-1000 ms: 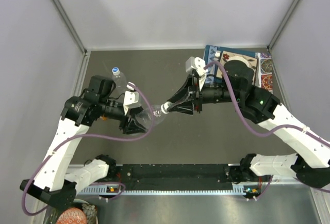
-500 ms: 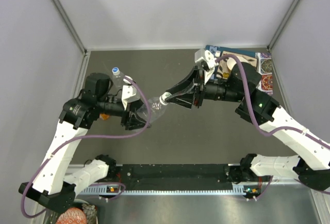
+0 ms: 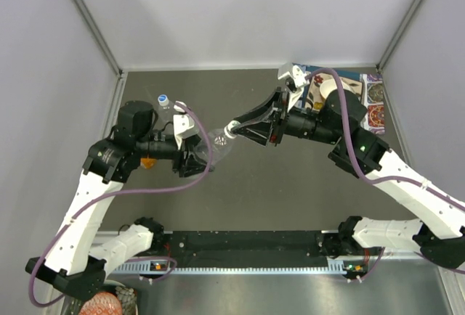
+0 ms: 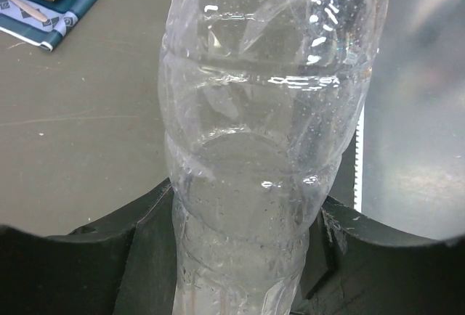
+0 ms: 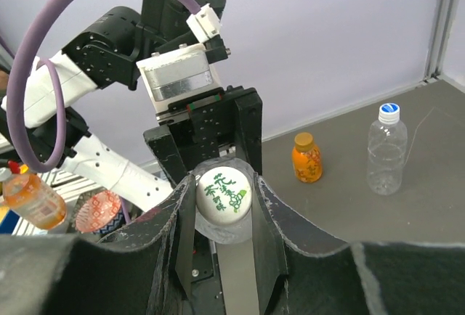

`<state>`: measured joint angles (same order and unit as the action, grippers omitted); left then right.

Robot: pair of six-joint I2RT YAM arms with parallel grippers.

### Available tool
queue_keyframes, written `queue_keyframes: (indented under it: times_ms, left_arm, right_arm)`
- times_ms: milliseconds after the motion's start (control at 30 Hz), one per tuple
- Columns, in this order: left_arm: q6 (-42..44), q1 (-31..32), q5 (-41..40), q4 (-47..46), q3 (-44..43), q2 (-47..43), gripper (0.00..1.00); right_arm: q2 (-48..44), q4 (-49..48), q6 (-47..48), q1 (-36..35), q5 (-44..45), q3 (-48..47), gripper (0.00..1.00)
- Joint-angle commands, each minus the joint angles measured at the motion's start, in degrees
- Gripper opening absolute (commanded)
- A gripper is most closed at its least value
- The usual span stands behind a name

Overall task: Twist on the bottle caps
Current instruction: Screw the bottle cap onto the plastic bottle.

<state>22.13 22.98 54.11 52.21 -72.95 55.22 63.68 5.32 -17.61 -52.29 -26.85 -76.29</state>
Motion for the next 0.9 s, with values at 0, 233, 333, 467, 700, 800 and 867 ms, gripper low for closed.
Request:
queue_keyframes:
  times_ms: [0, 233, 333, 467, 700, 800, 867]
  left_arm:
    - [-6.13, -0.31, -3.49, -11.95, -1.32, 0.50, 0.06]
    - [-7.54, -0.31, -1.63, -12.48, -1.84, 0.59, 0.02]
    - [-8.15, -0.31, -2.69, -12.65, -2.72, 0.94, 0.00]
    - [-10.43, -0.31, -5.85, -14.05, -2.90, 1.12, 0.00]
    - [-12.28, -0.31, -11.22, -15.81, -2.55, 1.29, 0.00]
    - [-13.08, -0.31, -11.13, -16.43, -1.94, 1.12, 0.00]
    - [-13.69, -0.31, -11.22, -16.78, -1.85, 1.12, 0.00]
  right_arm:
    - [0.13, 3.91, -4.72, -1.94, -6.90, 4.13, 0.14]
    - [-2.51, 2.15, -5.86, -1.67, -7.25, 4.66, 0.12]
    - [-2.68, -0.04, -7.96, -1.58, -7.34, 5.62, 0.12]
    - [-3.56, -3.03, -10.34, -1.58, -5.32, 9.04, 0.11]
    - [-3.65, -6.72, -15.26, -1.67, -1.37, 11.25, 0.10]
    - [-3.12, -9.61, -17.53, -1.67, -0.57, 12.13, 0.09]
    - [-2.60, -12.42, -19.04, -1.67, 0.22, 13.09, 0.08]
